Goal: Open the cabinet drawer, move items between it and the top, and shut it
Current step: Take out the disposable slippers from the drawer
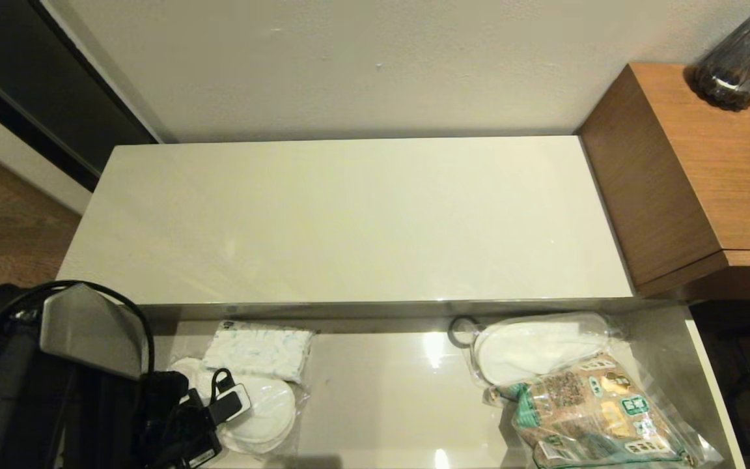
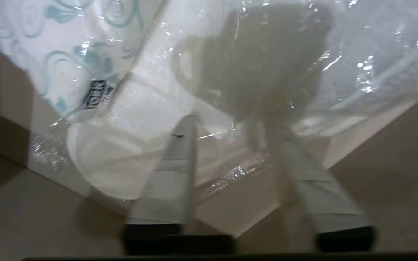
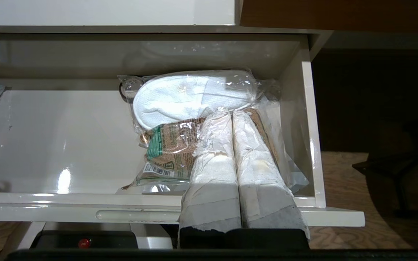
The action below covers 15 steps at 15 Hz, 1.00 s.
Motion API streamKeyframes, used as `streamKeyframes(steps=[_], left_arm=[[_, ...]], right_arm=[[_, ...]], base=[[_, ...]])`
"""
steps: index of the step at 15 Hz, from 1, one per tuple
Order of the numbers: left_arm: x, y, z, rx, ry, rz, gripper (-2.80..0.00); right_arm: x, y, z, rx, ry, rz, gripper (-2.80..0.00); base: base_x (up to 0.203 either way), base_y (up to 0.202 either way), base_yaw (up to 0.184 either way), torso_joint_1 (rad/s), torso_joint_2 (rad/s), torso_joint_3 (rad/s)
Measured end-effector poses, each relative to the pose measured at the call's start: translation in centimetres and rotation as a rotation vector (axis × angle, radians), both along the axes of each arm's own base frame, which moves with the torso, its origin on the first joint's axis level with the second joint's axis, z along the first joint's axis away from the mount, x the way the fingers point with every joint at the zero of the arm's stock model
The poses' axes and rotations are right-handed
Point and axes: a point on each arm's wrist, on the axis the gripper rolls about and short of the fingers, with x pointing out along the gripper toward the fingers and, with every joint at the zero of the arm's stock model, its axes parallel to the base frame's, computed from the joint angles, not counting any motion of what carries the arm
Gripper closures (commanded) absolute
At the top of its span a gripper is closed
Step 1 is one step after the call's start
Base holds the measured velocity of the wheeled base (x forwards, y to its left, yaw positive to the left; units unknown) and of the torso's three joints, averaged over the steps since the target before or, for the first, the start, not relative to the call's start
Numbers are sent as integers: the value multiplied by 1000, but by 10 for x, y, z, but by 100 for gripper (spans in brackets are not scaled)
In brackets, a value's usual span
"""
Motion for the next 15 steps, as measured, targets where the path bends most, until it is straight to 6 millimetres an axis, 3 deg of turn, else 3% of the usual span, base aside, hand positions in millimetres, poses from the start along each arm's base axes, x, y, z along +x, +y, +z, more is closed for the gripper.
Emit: streamKeyframes(steps=[3, 10, 12, 15], left_arm=[[-10, 0, -6, -1, 55, 0, -280], [-39, -1, 22, -23, 80, -18, -280], [-40, -2, 24, -20, 77, -22, -280], [-23, -4, 17, -18, 36, -27, -280]], right_arm=[[0, 0, 0, 0, 0, 1, 0], [0, 0, 0, 0, -1, 0, 0], [0, 0, 0, 0, -1, 0, 0], [0, 0, 0, 0, 0, 0, 0]], base=[[0, 0, 0, 0, 0, 0], [0, 0, 0, 0, 0, 0], [0, 0, 0, 0, 0, 0], [0, 0, 0, 0, 0, 0]])
